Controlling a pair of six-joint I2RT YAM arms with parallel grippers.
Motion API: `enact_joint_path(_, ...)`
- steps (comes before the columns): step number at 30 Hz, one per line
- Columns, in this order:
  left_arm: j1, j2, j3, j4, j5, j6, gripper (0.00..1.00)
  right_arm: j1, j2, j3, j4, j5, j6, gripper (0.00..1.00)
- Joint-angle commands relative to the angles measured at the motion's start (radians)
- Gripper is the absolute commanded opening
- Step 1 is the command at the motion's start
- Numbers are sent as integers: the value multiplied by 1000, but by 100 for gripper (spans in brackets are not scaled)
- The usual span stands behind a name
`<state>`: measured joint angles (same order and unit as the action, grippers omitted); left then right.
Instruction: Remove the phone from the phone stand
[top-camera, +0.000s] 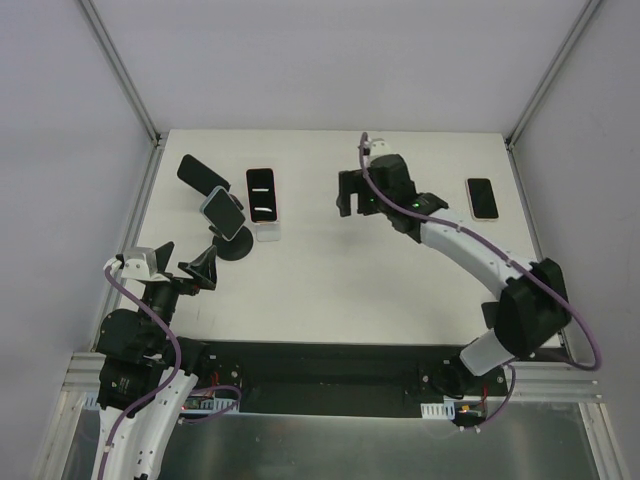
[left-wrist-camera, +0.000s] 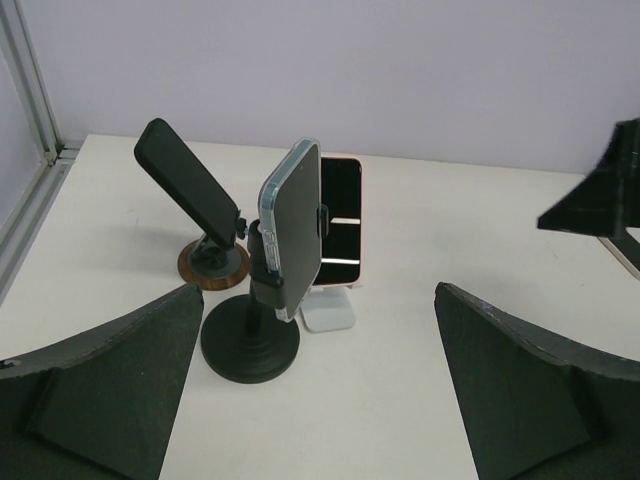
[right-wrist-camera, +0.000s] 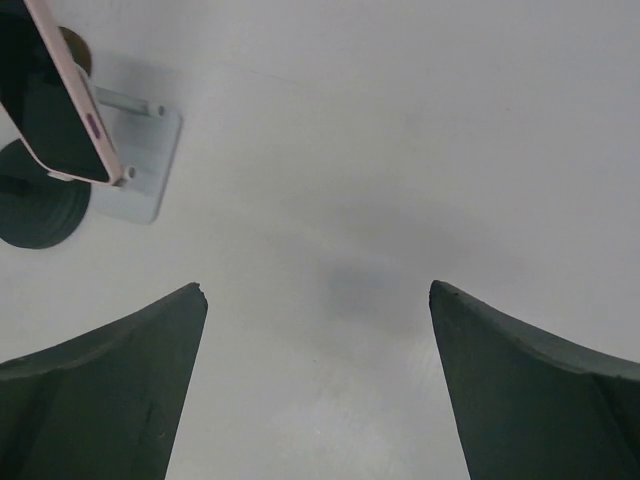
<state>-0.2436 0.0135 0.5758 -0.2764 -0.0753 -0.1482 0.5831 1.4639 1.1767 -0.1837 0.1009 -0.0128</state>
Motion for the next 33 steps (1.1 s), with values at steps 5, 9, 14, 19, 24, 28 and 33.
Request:
enact_joint_path(5, -10, 22, 19, 22, -3, 4, 99, 179, 338, 338, 231, 101, -4, 96)
enact_joint_path(9, -10, 34, 21, 22, 2, 7, 99, 234, 473, 453, 328, 151, -19, 96)
enact_joint_path(14, -13, 59, 22, 22, 3, 7, 99, 270, 631, 586, 403, 161, -36, 96)
enact_joint_path(19, -34, 83, 24, 22, 0, 12, 99, 302, 740, 701, 424, 214, -47, 96)
enact_joint_path(24, -48, 88, 24, 23, -7, 16, 99, 323, 808, 773, 443, 244, -79, 96)
enact_joint_path(28, -49, 85, 24, 22, -11, 16, 99, 337, 832, 808, 449, 258, -92, 96)
enact_joint_path(33, -56, 85, 24, 23, -12, 18, 99, 362, 877, 853, 446, 362, -113, 96)
